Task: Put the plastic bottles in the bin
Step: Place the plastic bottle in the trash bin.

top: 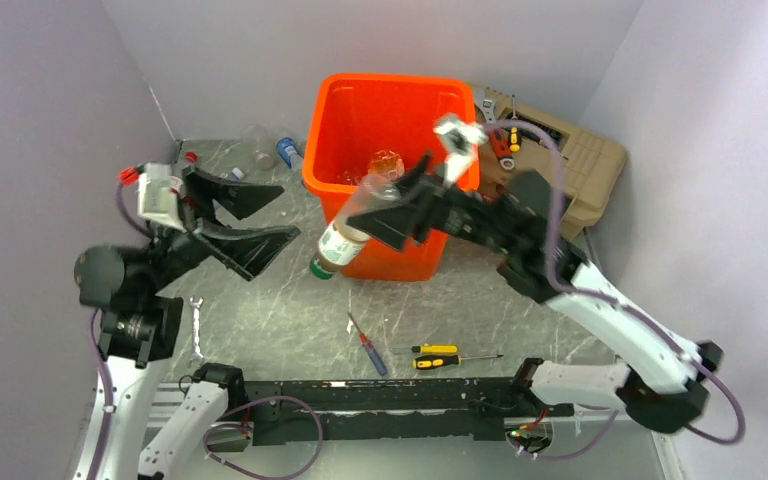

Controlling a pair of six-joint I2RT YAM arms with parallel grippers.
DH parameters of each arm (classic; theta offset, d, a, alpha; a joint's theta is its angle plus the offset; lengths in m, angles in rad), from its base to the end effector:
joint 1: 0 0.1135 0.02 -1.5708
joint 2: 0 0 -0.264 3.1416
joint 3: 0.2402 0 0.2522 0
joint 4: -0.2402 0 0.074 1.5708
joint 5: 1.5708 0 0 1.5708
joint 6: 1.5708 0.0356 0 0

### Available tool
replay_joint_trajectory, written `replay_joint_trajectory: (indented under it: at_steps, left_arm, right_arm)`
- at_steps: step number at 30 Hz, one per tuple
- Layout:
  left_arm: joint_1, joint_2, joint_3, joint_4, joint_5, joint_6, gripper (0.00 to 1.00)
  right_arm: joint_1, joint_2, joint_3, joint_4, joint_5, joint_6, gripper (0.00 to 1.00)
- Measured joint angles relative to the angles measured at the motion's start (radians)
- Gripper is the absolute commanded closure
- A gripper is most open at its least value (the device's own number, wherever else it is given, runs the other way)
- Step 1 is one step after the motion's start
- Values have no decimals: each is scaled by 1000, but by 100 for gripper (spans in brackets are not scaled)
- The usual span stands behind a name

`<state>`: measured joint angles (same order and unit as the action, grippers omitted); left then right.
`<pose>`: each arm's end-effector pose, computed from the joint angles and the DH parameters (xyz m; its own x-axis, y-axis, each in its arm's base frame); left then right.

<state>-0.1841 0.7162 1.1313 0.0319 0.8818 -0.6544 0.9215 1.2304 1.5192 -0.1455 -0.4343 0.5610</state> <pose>0.1011 -0.0468 0.4823 -0.1502 -0.3657 -0.9186 0.8939 0.3466 -0.2841 0.1421 0.2120 0.5048 -0.4453 0.2117 -0.8700 -0.8710 0.1230 0.4757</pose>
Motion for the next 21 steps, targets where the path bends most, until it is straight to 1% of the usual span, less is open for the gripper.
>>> replay_joint_trajectory:
  at_steps: [1,3,4,6,8,11,15,18,21]
  left_arm:
    - [0,-27,-40,66,-38,-40,0]
    - [-1,-73,-142,285,-132,-163,1]
    - [-1,-76,-181,388,-175,-231,1]
    - [-1,-51,-231,541,-247,-347,0]
    - [-1,2,-236,626,-292,-438,1]
    - [-1,71,-203,647,-328,-518,1]
    - [-1,113,-193,668,-357,-574,1]
    - [-1,148,-188,750,-355,-616,1]
    - [-9,205,-165,847,-341,-652,0]
  right_arm:
    - [0,-68,-89,89,34,0,70]
    - [-2,-217,-272,306,109,9,70]
    - [-2,-249,-316,374,133,11,71]
    - [-2,-311,-408,573,191,27,71]
    - [-2,-327,-451,722,230,45,71]
    - [-2,-300,-493,931,297,87,71]
    - [-2,-212,-498,1122,376,142,71]
    - [-2,-116,-491,1230,444,191,70]
    - [-2,-22,-453,1288,488,238,70]
